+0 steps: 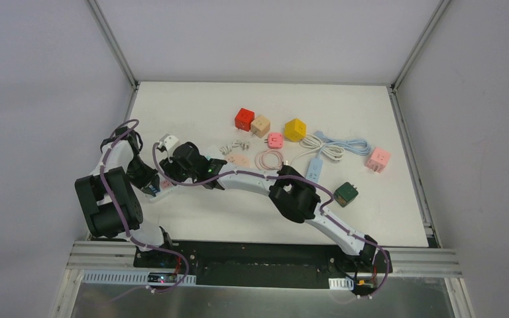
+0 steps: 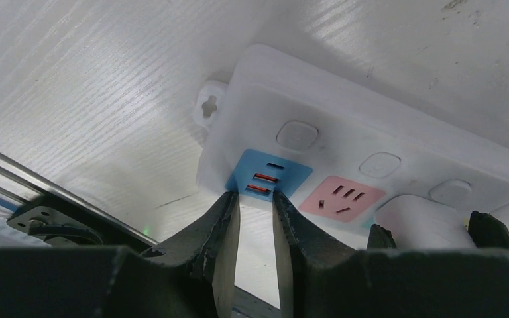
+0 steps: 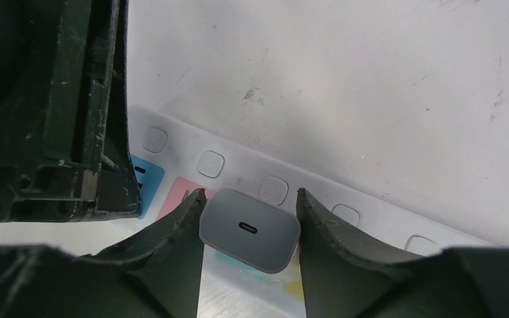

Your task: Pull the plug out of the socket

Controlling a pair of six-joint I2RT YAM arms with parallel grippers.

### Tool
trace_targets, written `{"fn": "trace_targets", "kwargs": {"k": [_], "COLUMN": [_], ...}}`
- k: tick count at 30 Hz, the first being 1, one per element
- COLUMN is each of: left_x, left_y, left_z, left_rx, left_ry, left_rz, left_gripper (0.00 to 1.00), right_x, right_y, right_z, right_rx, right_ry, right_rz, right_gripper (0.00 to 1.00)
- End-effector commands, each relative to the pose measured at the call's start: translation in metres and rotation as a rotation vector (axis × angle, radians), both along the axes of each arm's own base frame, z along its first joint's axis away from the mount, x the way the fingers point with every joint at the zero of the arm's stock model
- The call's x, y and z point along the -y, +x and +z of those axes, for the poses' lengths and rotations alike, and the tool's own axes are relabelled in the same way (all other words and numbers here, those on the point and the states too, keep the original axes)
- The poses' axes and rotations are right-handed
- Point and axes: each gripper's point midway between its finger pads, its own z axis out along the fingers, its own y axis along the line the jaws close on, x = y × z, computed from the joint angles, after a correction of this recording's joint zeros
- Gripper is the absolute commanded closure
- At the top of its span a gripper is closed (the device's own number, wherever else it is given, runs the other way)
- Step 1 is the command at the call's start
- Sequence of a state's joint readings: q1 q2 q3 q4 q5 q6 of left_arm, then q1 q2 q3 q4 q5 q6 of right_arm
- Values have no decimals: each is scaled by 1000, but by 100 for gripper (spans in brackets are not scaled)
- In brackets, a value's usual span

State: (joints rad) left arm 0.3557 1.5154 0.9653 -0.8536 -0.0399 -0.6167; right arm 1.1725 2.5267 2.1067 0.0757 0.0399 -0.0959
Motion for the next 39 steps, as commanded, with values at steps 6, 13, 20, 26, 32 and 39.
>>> {"fn": "trace_targets", "kwargs": {"k": [6,13,20,26,32,39], "left_x": [6,3,1,1,4,8], "left_y": [-3,-4,-4,-5,-8,-11], "left_z": [-5,-9,-10,-12,-15,-21], "left_rx": [-20,-36,-41,-48,-66,-81], "left_ry": [-50,-32,-24,-29,-48,-72], "left_rz": [39,37,34,36,34,46], "left_gripper": [72,72,72,72,72,72], "right_x": [-8,-8,-1,0,1,5], "right_y": [-3,-17,-19,-17,-22,-17], "right_z": [58,87,100,101,76,104], "right_rx": [19,-58,-183,-158,135,53], "right_ry": [80,156,219,212,47,139], "right_rz": [12,71,106,105,37,14], "right_gripper": [100,100,100,100,100,100]}}
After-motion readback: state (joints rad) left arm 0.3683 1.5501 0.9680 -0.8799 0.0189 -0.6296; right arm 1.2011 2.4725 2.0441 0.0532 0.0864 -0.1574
